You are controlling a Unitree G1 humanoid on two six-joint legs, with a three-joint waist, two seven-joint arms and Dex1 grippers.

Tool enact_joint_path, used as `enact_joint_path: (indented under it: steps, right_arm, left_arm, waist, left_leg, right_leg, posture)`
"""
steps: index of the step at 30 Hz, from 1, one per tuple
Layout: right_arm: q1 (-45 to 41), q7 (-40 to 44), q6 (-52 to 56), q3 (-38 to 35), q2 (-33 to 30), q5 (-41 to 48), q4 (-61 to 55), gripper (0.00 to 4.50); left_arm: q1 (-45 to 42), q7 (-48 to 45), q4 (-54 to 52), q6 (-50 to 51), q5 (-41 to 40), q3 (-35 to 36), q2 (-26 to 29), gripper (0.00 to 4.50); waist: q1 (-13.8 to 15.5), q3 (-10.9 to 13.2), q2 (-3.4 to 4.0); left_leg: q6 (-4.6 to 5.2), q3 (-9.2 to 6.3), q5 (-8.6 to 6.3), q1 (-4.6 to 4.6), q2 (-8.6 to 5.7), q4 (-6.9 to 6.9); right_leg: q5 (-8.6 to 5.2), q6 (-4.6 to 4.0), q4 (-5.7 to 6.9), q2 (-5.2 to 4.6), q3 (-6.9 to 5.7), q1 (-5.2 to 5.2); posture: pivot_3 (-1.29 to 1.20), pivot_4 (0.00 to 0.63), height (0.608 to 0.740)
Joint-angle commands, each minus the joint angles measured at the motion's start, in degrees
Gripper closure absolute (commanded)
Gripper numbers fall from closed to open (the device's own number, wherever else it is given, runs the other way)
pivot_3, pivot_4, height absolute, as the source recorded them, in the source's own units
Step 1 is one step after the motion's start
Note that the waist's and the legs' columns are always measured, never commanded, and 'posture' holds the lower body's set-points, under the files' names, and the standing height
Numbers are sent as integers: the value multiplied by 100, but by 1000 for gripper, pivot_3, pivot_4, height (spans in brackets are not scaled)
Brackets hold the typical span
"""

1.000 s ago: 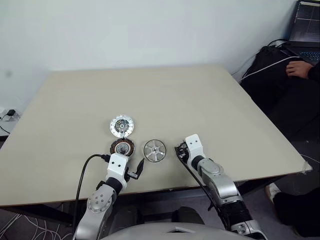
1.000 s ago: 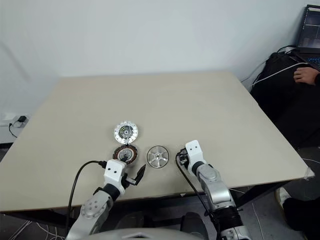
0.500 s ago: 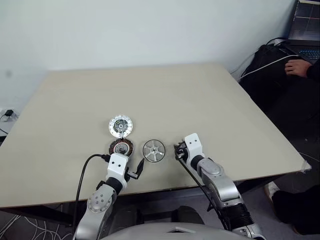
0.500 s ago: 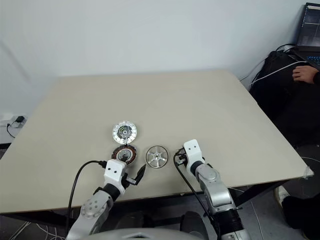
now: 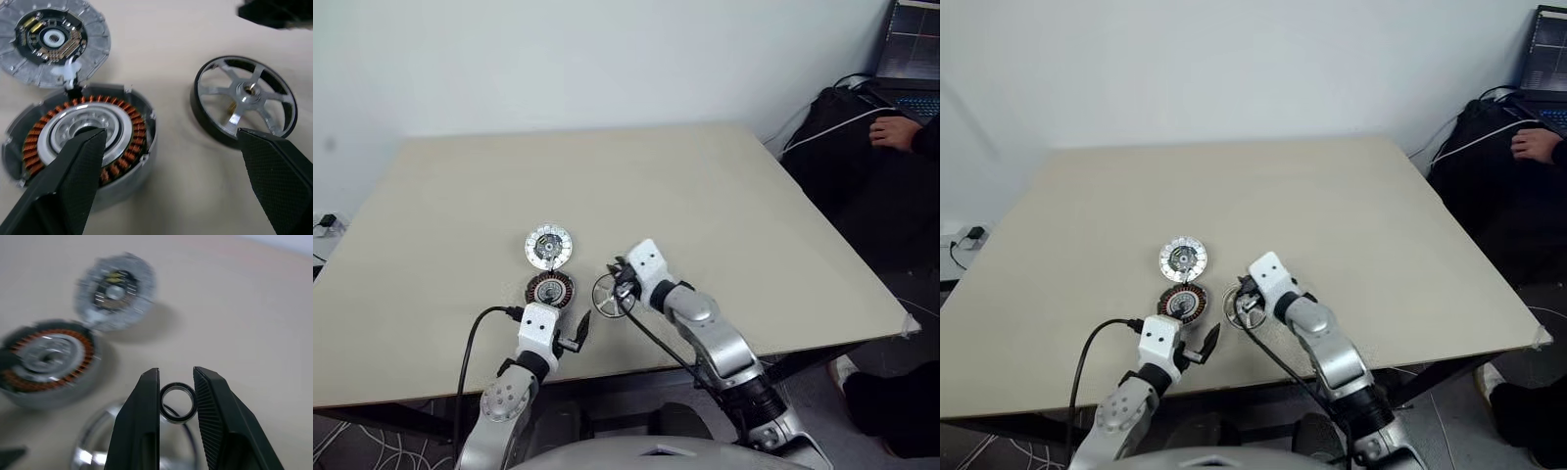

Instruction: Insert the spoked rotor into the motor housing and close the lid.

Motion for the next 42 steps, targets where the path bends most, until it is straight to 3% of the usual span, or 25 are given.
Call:
enact_joint_path:
  steps: [1, 14, 40, 42]
  right_arm:
    - [-289, 141, -257, 315, 174, -140, 258, 3817]
    - [-765, 373, -727, 709, 658, -351, 1424, 3817]
    - [-1166, 714, -1503, 788, 1258, -461, 2555, 3817]
    - [-1194, 713, -1544, 767, 1283, -452, 2613, 3085]
  left_arm:
    - [39, 4, -219, -150, 23, 50, 53, 0]
    - [270, 19, -263, -266, -22, 169, 63, 0]
    - [347, 102, -343, -295, 29, 127, -22, 0]
    - [344, 115, -339, -298, 28, 118, -25, 0]
  waist:
    - [3, 0, -1]
    - [-24, 0, -4]
    - [-59, -6, -15]
    - [-58, -7, -16]
  left_leg:
    - [0, 0, 0, 0, 0, 0]
    - [-14, 4, 7, -1, 0, -15]
    - [-29, 12, 17, -2, 0, -30]
    - [-30, 13, 17, -2, 1, -31]
  right_leg:
    - [0, 0, 1, 0, 0, 0]
    - [1, -5, 6, 1, 1, -12]
    - [-1, -12, 16, 5, 5, -26]
    - [-1, -12, 17, 6, 6, -28]
  posture:
    - [0, 0, 740]
    - [0, 0, 740]
    - [0, 0, 740]
    - [0, 0, 740]
